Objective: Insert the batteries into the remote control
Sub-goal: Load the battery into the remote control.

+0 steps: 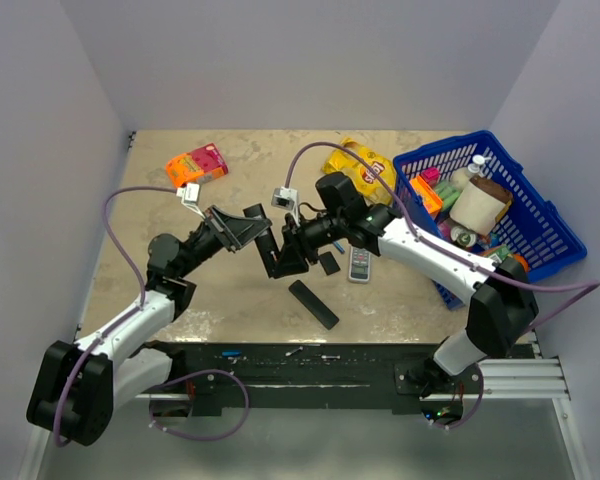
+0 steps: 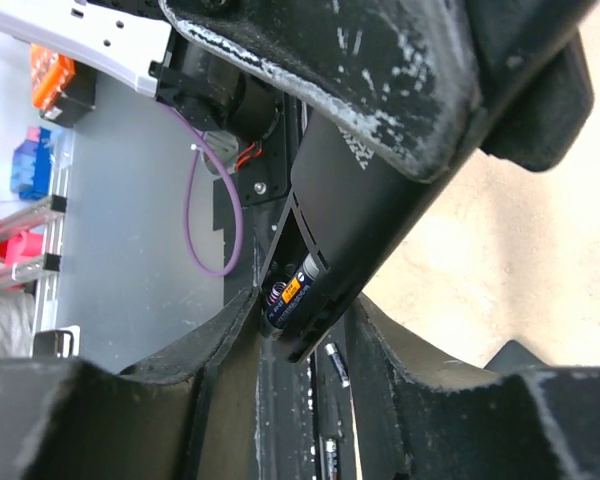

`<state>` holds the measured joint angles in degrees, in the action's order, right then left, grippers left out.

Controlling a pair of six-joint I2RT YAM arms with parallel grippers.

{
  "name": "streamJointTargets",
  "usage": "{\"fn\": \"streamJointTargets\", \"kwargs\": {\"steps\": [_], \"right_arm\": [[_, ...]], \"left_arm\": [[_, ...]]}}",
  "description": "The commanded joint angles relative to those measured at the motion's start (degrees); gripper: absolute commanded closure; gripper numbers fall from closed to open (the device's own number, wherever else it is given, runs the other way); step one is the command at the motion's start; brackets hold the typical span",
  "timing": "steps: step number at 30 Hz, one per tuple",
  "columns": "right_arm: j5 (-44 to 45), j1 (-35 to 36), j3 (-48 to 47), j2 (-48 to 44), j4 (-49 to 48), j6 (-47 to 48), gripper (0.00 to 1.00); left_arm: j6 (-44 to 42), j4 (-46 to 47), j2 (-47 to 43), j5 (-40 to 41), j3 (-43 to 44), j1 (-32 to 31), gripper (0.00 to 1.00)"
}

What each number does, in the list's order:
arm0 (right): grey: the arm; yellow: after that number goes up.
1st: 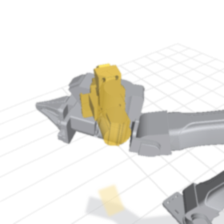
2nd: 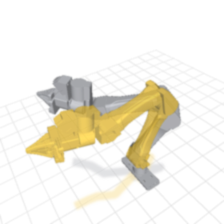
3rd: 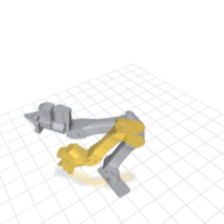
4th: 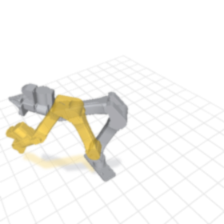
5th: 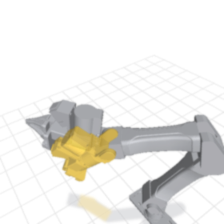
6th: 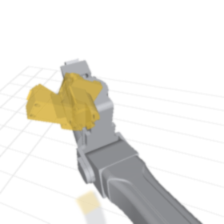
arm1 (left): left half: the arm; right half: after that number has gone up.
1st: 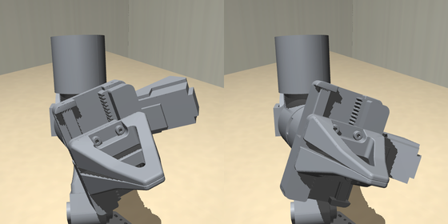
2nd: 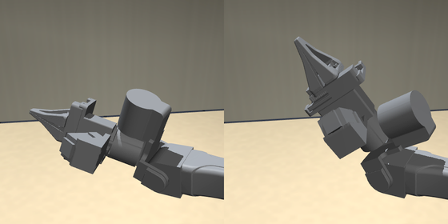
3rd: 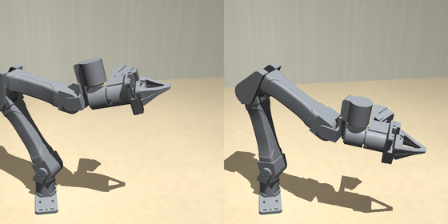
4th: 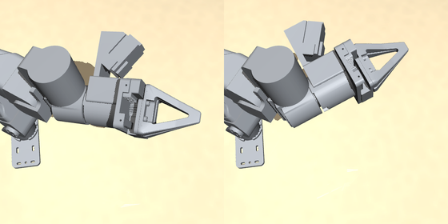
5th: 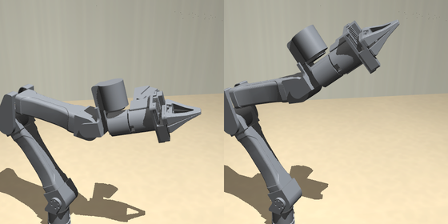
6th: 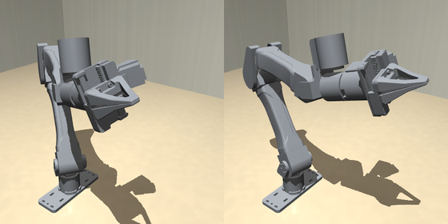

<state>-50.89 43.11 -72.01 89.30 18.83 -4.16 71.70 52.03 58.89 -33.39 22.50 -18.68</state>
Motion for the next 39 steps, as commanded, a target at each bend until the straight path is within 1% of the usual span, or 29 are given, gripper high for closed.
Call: {"fn": "streamJointTargets", "kwargs": {"steps": [1, 8, 12, 20, 22, 24, 25, 26, 27, 28, 29, 30, 31, 32, 33, 35, 36, 39], "right_arm": [[3.26, -2.68, -2.35, -0.09, -5.91, -1.02, 0.62], [1.68, -3.82, -3.40, 1.14, -6.61, -1.02, 0.67], [-0.43, -4.70, -4.54, 2.19, -7.14, -1.64, 0.75], [-3.07, -6.72, -4.72, 3.25, -9.94, -4.09, 0.82], [-3.16, -7.16, -4.55, 3.43, -10.83, -5.15, 0.86], [-3.42, -7.34, -5.07, 3.95, -10.48, -5.24, 0.87], [-3.34, -7.34, -5.07, 3.96, -10.31, -5.24, 0.84], [-3.16, -7.25, -4.99, 3.96, -10.13, -4.81, 0.78], [-3.07, -7.34, -4.72, 3.61, -9.69, -4.63, 0.68], [-3.07, -7.25, -4.55, 3.43, -9.34, -4.45, 0.64], [-3.24, -7.34, -4.11, 3.17, -8.03, -3.32, 0.60], [-3.25, -7.34, -4.11, 2.73, -6.98, -2.52, 0.51], [-2.81, -7.34, -4.11, 2.29, -6.09, -1.82, 0.46], [-2.37, -7.25, -4.02, 1.76, -4.52, -0.59, 0.42], [-2.02, -7.25, -3.93, 0.98, -3.89, -0.23, 0.36], [0.09, -7.34, -3.49, 0.09, -1.62, 1.25, 0.32], [0.88, -7.34, -3.49, -0.35, -0.82, 1.79, 0.30], [3.51, -7.87, -2.70, -1.93, 0.86, 2.76, 0.28]], "left_arm": [[1.51, 4.65, 0.17, -5.99, 2.81, -1.54, 1.00], [2.65, 7.47, 1.84, -8.36, 3.25, -1.98, 1.00], [2.92, 8.79, 2.54, -9.24, 3.43, -2.15, 1.00], [3.27, 10.72, 3.24, -10.91, 3.69, -2.24, 1.00], [3.27, 10.98, 3.25, -11.00, 3.78, -2.24, 1.00], [3.18, 11.16, 3.16, -10.91, 3.78, -2.24, 1.00], [3.18, 10.99, 3.07, -10.74, 3.78, -2.24, 1.00], [2.57, 10.64, 2.98, -9.86, 3.52, -2.24, 1.00], [1.96, 10.11, 2.46, -9.33, 3.43, -2.15, 1.00], [0.99, 8.02, 2.19, -8.63, 3.34, -1.98, 1.00], [-1.89, 6.52, 2.10, -7.06, 3.43, -1.89, 1.00], [-3.83, 4.68, 1.67, -6.26, 3.69, -1.80, 1.00], [-5.85, -0.74, 1.40, -5.30, 4.12, -1.45, 1.00], [-10.48, -3.49, 1.14, -3.20, 5.17, -1.45, 1.00], [-12.70, -9.17, 0.87, -2.05, 5.97, -1.36, 1.00], [-18.05, -13.34, 0.70, 1.37, 7.64, -1.36, 1.00], [-19.22, -16.49, 0.35, 2.79, 7.99, -1.36, 1.00], [-21.07, -18.71, -0.36, 7.36, 7.65, -0.75, 1.00]]}}
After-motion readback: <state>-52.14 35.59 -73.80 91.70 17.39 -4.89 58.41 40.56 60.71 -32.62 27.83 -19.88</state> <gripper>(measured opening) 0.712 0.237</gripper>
